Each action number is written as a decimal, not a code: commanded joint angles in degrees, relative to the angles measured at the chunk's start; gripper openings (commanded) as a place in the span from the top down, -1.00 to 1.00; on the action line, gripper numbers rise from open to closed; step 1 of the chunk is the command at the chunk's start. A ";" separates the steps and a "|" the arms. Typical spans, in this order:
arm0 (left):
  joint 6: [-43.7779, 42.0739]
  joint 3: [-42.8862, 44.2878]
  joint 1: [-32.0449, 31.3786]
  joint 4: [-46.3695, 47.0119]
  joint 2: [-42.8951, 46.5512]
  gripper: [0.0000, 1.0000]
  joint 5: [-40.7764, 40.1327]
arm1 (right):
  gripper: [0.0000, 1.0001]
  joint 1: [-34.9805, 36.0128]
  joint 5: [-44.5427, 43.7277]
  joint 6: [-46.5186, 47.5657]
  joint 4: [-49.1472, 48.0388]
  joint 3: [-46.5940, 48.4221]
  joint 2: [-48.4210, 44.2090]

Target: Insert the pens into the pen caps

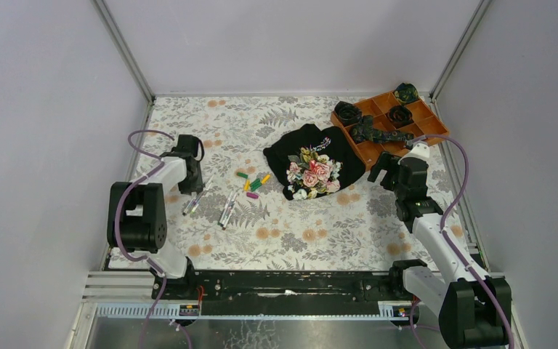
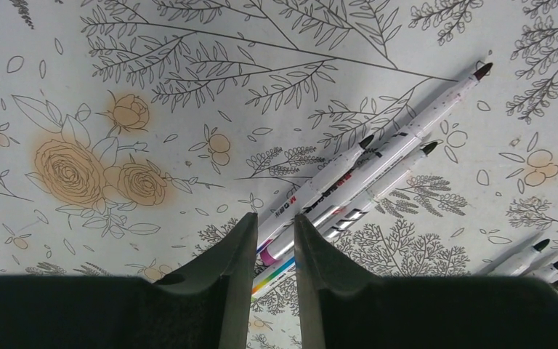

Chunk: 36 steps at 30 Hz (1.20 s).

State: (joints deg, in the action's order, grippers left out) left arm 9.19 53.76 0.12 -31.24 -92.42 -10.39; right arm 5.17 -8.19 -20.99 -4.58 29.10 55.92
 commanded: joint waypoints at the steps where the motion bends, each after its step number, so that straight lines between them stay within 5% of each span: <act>1: -1.32 1.86 0.50 -0.91 -1.32 0.53 0.83 | -0.96 0.24 0.53 0.61 -0.92 2.62 -0.37; 7: -1.63 2.52 0.65 -0.92 -3.79 0.59 0.74 | -0.96 0.26 0.87 0.76 -0.78 2.57 -0.72; 14: -2.06 3.64 0.70 -1.61 -7.42 0.38 1.86 | -0.96 0.26 1.63 0.80 -0.88 2.65 -0.26; 18: -2.25 3.88 0.75 -1.86 -7.76 0.85 1.64 | -0.96 0.28 2.44 0.91 -0.88 2.86 0.12; 22: -2.65 2.85 0.67 -0.21 -2.62 1.00 0.12 | -0.96 0.24 5.83 1.54 -1.07 3.66 1.07; 27: -3.50 0.65 -1.64 5.45 10.34 1.00 13.02 | -0.92 0.28 17.98 1.28 -0.30 6.50 4.11; 33: -0.61 -6.31 -13.35 18.36 25.36 1.00 40.96 | -0.78 2.95 39.21 -8.00 -0.33 13.21 11.81; 36: 3.85 -9.28 -19.23 25.44 28.69 1.00 48.54 | -0.77 7.99 44.10 -15.07 -3.30 16.07 14.27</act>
State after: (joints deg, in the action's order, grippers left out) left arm 8.19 48.73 -13.76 -17.72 -66.28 19.81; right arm 8.05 22.48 -26.74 -3.73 40.16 68.60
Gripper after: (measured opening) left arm 0.034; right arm 0.891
